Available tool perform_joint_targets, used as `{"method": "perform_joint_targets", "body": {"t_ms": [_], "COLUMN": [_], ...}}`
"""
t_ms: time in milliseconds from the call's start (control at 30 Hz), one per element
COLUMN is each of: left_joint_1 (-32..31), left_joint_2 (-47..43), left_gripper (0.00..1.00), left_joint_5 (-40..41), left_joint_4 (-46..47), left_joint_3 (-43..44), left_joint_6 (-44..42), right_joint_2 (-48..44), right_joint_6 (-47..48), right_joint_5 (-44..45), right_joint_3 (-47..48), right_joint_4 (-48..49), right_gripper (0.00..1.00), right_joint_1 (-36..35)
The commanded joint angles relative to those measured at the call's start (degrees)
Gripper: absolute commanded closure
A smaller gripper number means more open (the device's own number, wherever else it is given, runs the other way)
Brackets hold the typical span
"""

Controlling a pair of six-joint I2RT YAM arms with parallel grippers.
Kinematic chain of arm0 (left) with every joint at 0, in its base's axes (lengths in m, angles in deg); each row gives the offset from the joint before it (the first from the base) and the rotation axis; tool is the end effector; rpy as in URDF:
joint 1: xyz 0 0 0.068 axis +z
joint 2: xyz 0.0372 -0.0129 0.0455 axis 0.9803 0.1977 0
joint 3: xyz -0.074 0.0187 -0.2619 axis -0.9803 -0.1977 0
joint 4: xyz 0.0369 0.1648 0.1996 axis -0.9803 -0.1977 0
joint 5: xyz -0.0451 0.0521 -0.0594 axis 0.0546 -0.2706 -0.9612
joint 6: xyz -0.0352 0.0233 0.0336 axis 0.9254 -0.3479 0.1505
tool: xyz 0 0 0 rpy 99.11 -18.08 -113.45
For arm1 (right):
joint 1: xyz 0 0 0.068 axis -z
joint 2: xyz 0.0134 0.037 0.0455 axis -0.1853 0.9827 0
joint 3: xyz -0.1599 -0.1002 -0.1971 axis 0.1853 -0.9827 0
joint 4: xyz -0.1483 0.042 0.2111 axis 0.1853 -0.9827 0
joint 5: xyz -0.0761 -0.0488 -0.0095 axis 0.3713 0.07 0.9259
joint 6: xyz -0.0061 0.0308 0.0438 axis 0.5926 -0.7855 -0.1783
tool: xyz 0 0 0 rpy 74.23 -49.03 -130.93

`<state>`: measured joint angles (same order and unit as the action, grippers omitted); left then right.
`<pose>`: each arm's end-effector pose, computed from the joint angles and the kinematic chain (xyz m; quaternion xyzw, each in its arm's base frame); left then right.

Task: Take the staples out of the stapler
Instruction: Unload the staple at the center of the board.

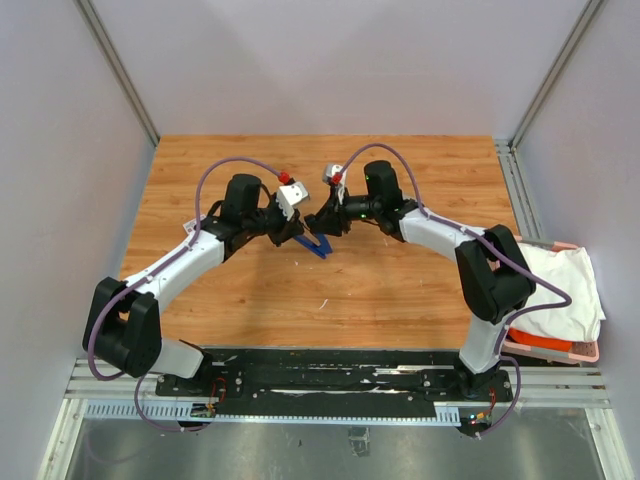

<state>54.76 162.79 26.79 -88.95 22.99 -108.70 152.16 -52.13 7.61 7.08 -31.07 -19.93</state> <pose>0.2752 -0.1413 0.2639 0.4542 0.7262 -0.2300 0.4620 0.3359 0.2322 0.2459 -0.4880 0.5948 0.4663 0.4366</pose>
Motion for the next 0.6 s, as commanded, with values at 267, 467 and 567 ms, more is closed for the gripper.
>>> {"method": "perform_joint_targets", "body": {"t_ms": [267,467,567], "left_joint_1": [-3.84,-4.58,-4.72], "left_joint_2": [-0.43,0.16,0.28], "left_gripper": [1.00,1.00,1.00], "left_joint_5": [1.69,2.02,2.11], "left_joint_4": [4.74,4.85,4.97], "left_joint_3": [1.84,1.62,1.68], "left_joint_6": [0.85,0.48,0.57], "right_joint_2": [-0.03,-0.06,-0.29], "right_joint_6": [-11.97,-13.13,-10.43], "right_joint_5": [8.35,10.50,12.40], "right_joint_3": [6.04,7.17,6.82], "right_joint_4": [0.01,-0.36,-2.82], "right_gripper": [0.44,0.39,0.39], "right_joint_1": [-3.67,-3.74,-3.83]}}
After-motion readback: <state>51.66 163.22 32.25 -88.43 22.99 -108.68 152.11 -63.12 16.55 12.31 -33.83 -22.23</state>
